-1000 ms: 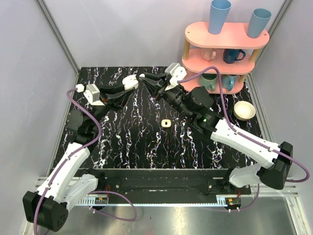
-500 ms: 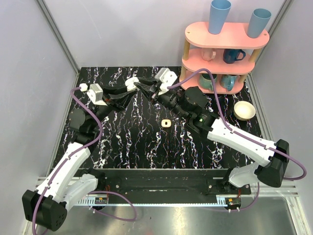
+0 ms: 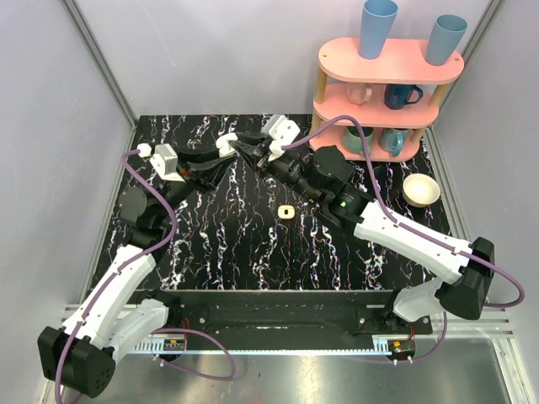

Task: Insert the wireless bluetooth earbuds into the charging case
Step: Insert the right earbud into the right side groove of the charging case.

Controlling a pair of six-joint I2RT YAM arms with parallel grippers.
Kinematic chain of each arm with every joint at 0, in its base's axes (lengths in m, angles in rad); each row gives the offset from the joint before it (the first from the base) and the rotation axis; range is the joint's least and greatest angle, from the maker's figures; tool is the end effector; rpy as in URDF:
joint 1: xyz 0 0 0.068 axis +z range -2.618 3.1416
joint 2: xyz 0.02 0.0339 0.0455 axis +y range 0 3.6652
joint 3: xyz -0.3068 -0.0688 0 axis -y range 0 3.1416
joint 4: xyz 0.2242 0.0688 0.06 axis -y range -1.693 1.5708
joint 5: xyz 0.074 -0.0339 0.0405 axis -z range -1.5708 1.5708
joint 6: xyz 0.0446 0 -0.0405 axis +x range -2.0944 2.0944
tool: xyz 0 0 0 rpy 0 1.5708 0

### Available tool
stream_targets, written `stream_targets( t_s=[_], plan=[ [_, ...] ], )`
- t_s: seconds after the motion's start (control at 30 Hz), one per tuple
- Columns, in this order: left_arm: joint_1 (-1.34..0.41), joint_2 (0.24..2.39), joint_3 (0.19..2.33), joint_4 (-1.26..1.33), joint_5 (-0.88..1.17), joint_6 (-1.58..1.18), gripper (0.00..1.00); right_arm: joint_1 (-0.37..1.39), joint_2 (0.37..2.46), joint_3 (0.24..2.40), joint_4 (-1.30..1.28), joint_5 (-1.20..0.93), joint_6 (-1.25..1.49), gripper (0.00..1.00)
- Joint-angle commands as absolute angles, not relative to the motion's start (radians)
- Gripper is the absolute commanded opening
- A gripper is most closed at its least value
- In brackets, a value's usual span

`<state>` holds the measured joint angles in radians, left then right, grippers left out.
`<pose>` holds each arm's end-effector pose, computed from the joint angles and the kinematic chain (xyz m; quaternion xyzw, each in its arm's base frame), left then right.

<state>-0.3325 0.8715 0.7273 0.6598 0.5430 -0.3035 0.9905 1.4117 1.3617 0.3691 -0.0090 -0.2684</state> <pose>0.1348 -0.0709 0.4308 0.2387 0.4816 -0.3885 0.7484 0.1701 0.2602 0.5024 -0.3478 0.4714 0.2888 0.7573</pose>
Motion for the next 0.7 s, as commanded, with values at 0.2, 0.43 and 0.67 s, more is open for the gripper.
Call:
stream_targets(
  t_s=[0.2,0.43,0.67],
  plan=[
    [-0.336,0.839,0.775,0.712,0.541,-0.295,0.00,1.000,1.416,1.391,0.411,0.081,-0.264,0.12],
    [-0.339,0.838,0.764,0.736,0.534,-0.304,0.00,1.000,1.414,1.384,0.417,0.098,-0.261,0.12],
    [-0.337,0.838,0.762,0.759,0.512,-0.307,0.00,1.000,1.399,1.376,0.391,0.038,-0.247,0.12]
  ],
)
